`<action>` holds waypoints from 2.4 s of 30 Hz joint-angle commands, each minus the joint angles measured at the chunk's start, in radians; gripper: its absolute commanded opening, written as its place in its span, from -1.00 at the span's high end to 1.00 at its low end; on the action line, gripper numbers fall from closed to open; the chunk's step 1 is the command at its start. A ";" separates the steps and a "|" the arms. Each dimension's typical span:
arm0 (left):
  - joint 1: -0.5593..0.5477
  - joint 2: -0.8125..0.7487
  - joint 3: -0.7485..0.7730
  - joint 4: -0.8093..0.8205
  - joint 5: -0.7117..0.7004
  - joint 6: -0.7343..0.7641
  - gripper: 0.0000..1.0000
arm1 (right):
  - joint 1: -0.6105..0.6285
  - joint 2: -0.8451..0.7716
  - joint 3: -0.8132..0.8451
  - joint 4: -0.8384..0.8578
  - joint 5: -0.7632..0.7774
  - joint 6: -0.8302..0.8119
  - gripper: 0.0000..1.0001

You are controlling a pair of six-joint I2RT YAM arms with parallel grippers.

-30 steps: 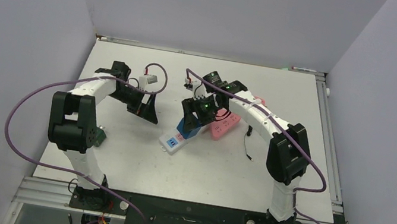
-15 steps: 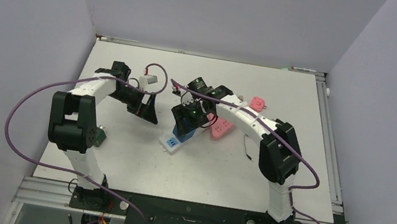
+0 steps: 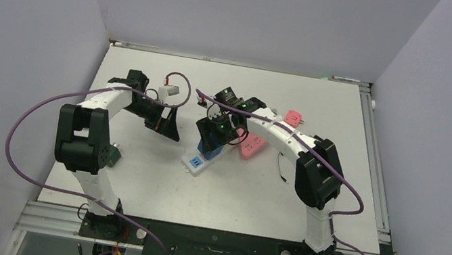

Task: Insert the plug
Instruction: Insert the plug into the socket.

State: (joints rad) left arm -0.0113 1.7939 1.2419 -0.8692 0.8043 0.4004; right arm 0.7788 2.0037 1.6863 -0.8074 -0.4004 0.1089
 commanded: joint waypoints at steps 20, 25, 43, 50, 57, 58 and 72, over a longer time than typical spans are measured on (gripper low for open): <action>0.006 -0.023 0.019 -0.002 0.021 0.017 -0.93 | 0.019 0.012 0.003 0.023 0.035 0.009 0.89; 0.005 -0.022 0.021 -0.002 0.021 0.017 -0.93 | 0.027 0.017 0.003 0.018 0.055 0.012 0.89; 0.040 -0.020 0.024 -0.006 0.017 0.014 -0.92 | 0.046 0.022 -0.016 0.026 0.118 0.022 0.89; 0.062 -0.012 0.048 -0.023 0.026 0.007 -0.92 | 0.059 0.031 -0.018 0.027 0.131 0.018 0.89; 0.079 -0.003 0.058 -0.023 0.026 -0.007 -0.92 | 0.068 0.026 -0.034 0.020 0.149 0.009 0.89; 0.079 -0.003 0.058 -0.021 0.025 -0.010 -0.92 | 0.069 0.024 -0.035 0.018 0.150 0.009 0.89; 0.080 -0.003 0.059 -0.008 0.003 -0.026 -0.92 | 0.079 0.009 -0.044 0.005 0.152 0.001 0.89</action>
State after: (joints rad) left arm 0.0628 1.7947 1.2617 -0.8860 0.8032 0.3798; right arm 0.8398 2.0087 1.6730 -0.7849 -0.2844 0.1169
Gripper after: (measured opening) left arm 0.962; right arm 0.614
